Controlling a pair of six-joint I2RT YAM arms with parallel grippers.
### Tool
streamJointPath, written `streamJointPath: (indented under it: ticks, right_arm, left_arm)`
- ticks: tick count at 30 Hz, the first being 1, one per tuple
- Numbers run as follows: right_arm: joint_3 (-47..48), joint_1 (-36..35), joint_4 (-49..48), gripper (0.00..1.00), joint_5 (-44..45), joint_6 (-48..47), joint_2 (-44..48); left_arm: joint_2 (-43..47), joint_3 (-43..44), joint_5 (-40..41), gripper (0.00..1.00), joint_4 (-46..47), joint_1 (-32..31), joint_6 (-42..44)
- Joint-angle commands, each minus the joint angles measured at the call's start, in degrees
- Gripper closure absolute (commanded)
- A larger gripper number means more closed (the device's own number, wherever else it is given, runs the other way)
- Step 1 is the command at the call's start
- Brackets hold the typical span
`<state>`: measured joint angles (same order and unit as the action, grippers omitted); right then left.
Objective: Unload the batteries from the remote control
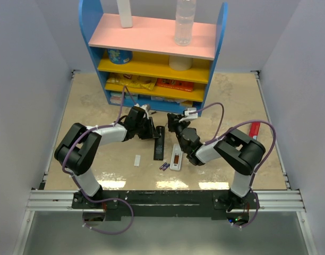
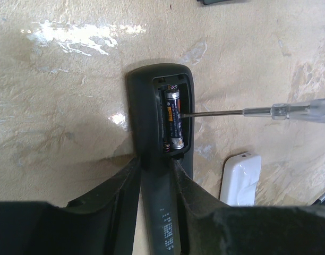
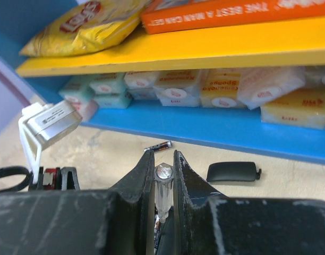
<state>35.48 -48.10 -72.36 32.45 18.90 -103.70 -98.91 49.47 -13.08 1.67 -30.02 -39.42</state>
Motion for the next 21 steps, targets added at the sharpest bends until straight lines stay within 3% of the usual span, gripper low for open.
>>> streamJointPath:
  ticks: [1, 21]
  right_arm:
    - [-3.14, 0.55, -4.36, 1.0, 0.69, 10.53, -3.17]
    - [-2.79, 2.66, -7.45, 1.0, -7.75, 17.23, -2.12]
  left_arm:
    - [-1.37, -1.05, 1.57, 0.68, -0.09, 0.14, 1.1]
    - [-0.93, -0.43, 2.01, 0.69, -0.88, 0.14, 1.71]
